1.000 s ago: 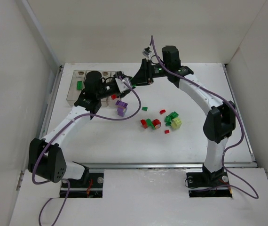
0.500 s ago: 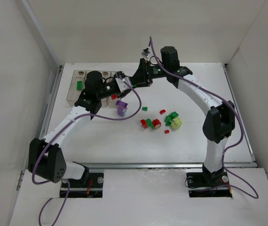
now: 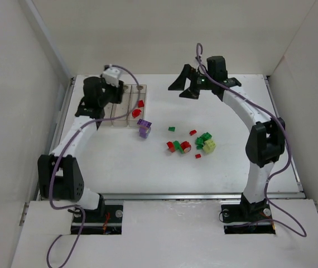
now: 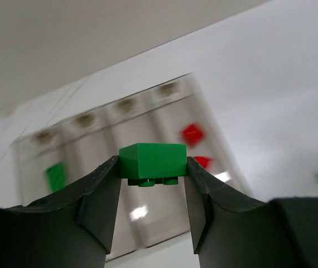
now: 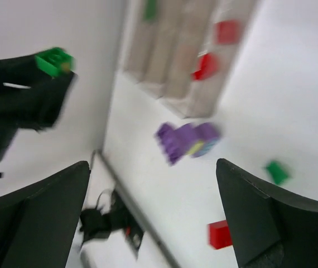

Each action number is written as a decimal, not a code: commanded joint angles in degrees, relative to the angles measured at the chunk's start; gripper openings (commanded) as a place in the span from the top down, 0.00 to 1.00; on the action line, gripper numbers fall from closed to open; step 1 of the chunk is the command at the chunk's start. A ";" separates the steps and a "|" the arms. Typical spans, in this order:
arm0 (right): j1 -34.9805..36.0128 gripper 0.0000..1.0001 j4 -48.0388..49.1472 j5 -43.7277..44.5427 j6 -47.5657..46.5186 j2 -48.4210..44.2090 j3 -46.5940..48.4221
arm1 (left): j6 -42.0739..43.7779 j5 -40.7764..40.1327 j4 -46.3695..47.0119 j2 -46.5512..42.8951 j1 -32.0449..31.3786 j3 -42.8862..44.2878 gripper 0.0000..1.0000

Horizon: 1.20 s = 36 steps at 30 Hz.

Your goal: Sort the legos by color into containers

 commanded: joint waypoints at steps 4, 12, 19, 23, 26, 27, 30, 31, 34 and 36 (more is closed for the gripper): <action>-0.35 0.00 -11.30 17.18 -9.62 -2.39 4.10 | -5.29 -16.40 -3.16 9.52 15.72 8.92 1.00; -0.35 0.00 -12.72 16.66 -11.64 -0.80 4.63 | -0.78 -13.25 -7.00 22.79 21.52 18.24 1.00; -0.35 0.00 -15.00 16.66 -13.31 0.25 8.23 | 1.68 -10.08 -9.92 28.17 23.28 22.29 0.50; -0.35 0.00 -15.62 17.18 -13.93 0.25 9.47 | 2.30 -7.45 -10.45 27.56 23.29 20.54 0.20; -0.35 0.00 -18.86 20.07 -16.30 0.78 10.00 | 4.40 -3.76 -10.45 25.45 23.29 19.05 0.03; -0.35 0.00 -20.09 21.30 -17.09 1.30 10.00 | 5.10 -3.05 -10.97 24.05 23.29 19.04 0.00; 1.84 0.00 -26.24 30.08 -21.48 1.92 9.39 | 7.82 -2.52 -11.59 19.67 22.58 17.81 0.00; 2.72 0.00 -28.87 32.80 -23.84 2.53 8.43 | 9.14 -2.52 -11.59 17.99 21.36 16.85 0.00; 6.59 0.00 -30.65 39.50 -27.02 3.85 4.14 | 17.10 -2.52 -7.48 9.84 20.21 10.98 0.00; 9.48 0.00 -28.46 40.30 -29.83 3.85 1.31 | 22.92 -0.41 -0.39 5.25 18.81 3.25 0.00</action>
